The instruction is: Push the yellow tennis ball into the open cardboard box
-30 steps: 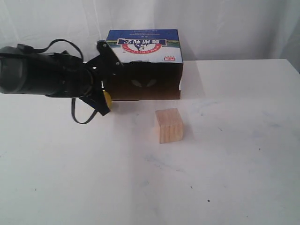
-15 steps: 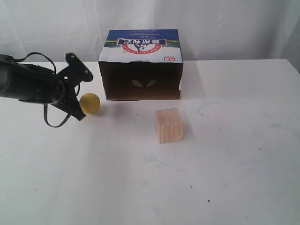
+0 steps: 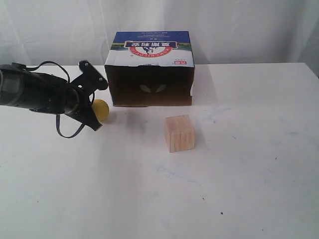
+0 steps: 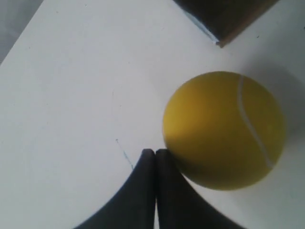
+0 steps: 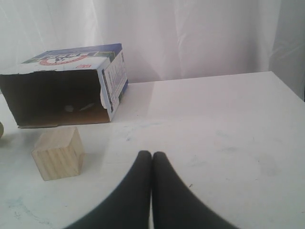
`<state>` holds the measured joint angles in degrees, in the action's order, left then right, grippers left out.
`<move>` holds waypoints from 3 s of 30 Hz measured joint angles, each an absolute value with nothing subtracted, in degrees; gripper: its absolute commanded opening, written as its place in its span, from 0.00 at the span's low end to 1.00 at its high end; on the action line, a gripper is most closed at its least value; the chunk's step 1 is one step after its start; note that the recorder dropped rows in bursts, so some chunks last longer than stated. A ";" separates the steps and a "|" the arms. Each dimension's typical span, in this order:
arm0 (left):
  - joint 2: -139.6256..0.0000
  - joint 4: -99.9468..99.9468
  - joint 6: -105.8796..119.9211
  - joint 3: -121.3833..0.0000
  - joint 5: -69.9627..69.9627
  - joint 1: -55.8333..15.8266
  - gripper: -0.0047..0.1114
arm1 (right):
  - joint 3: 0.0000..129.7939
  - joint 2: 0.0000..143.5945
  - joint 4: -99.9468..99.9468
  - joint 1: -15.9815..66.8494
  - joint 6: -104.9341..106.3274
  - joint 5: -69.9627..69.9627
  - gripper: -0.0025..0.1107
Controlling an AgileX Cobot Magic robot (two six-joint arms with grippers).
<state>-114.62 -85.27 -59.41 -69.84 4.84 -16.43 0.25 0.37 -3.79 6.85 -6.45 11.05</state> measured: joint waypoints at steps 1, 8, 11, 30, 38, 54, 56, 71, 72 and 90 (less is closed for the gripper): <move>-114.53 -85.27 -59.53 -70.01 4.94 -16.72 0.04 | 0.25 0.37 -3.79 6.85 -6.45 11.05 0.02; -114.50 -85.27 -61.20 -72.29 3.99 -19.39 0.04 | 0.25 0.37 -3.79 6.85 -6.45 11.05 0.02; -114.50 -85.27 -61.30 -72.87 3.08 -20.22 0.04 | 0.25 0.37 -3.79 6.85 -6.45 11.05 0.02; -117.69 -83.57 -61.62 -78.08 -4.02 -21.62 0.04 | 0.25 0.37 -3.79 6.85 -6.45 11.05 0.02; -122.25 -83.35 -61.62 -84.64 -4.38 -22.00 0.04 | 0.25 0.37 -3.79 6.85 -6.45 11.05 0.02; -126.49 -83.70 -58.83 -94.50 -3.70 -22.00 0.04 | 0.25 0.37 -3.79 6.85 -6.45 11.05 0.02; -127.39 -83.70 -58.41 -95.08 -3.70 -22.00 0.04 | 0.25 0.37 -3.79 6.85 -6.45 11.05 0.02; -119.61 -86.90 -58.00 -87.13 2.04 -25.43 0.04 | 0.25 0.37 -3.79 6.85 -6.45 11.05 0.02; -118.40 -86.90 -58.00 -85.60 2.60 -25.55 0.04 | 0.25 0.37 -3.79 6.85 -6.45 11.05 0.02; -107.05 -87.43 -59.92 -66.35 5.88 -15.20 0.04 | 0.25 0.37 -3.79 6.85 -6.45 11.05 0.02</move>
<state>-107.05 -87.43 -59.92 -66.35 5.88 -15.20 0.25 0.37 -3.79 6.85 -6.45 11.05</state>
